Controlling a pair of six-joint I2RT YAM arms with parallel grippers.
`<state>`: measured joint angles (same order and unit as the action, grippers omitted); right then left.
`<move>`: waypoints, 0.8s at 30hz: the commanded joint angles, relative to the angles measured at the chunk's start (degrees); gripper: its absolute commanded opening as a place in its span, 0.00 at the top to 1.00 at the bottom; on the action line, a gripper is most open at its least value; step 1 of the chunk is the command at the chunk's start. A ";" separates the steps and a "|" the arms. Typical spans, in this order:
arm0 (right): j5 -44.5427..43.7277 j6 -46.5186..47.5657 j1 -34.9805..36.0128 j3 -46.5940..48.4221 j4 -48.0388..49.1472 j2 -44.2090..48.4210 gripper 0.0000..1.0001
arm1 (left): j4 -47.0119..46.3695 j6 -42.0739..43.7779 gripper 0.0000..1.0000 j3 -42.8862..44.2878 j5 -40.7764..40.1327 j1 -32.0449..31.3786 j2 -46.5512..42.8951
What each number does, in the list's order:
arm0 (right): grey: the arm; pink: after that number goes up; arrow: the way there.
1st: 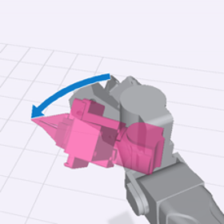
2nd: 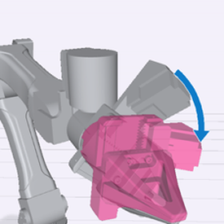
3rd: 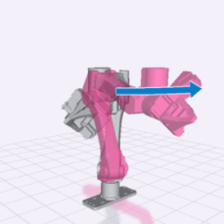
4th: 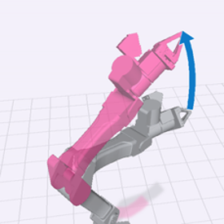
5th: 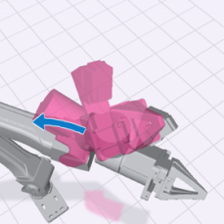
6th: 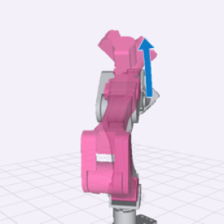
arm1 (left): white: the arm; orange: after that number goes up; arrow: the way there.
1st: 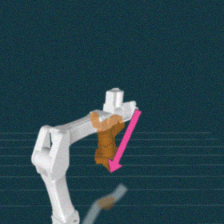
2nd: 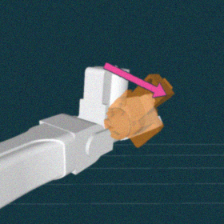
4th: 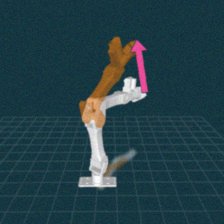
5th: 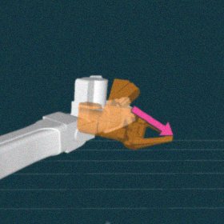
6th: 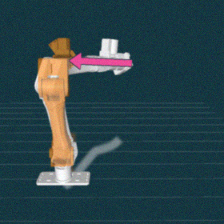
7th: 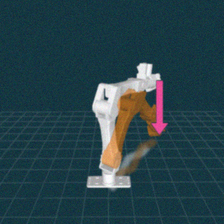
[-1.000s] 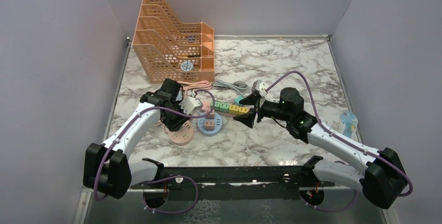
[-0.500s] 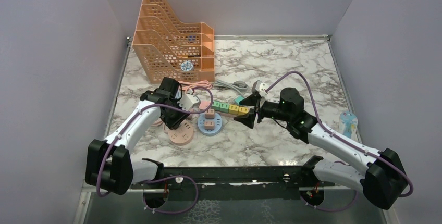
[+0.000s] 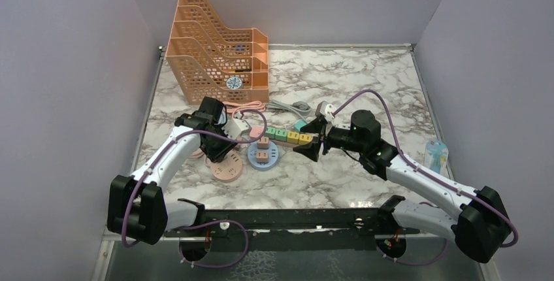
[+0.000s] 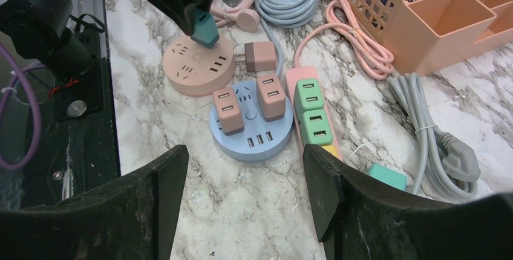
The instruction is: Insert the plug
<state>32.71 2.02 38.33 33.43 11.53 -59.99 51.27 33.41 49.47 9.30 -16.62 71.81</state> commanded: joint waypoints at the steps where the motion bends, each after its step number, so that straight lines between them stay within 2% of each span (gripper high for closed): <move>1: 1.30 1.23 0.43 1.68 -1.52 -0.04 0.30 | -2.55 4.92 1.00 -2.69 3.97 3.21 3.11; 4: 1.40 2.72 0.43 3.13 -3.60 -0.61 0.30 | -3.74 5.82 1.00 -3.48 6.53 3.94 5.43; 17: 0.73 3.20 0.43 3.86 -4.68 -0.93 0.30 | -9.60 5.95 1.00 -6.89 6.15 4.43 10.61; 24: -0.23 3.81 0.43 4.21 -5.42 -0.34 0.30 | -10.22 6.76 1.00 -7.04 10.23 4.41 14.45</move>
<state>32.75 4.80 38.33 36.21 6.83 -60.75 49.56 37.10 48.38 16.91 -11.99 78.06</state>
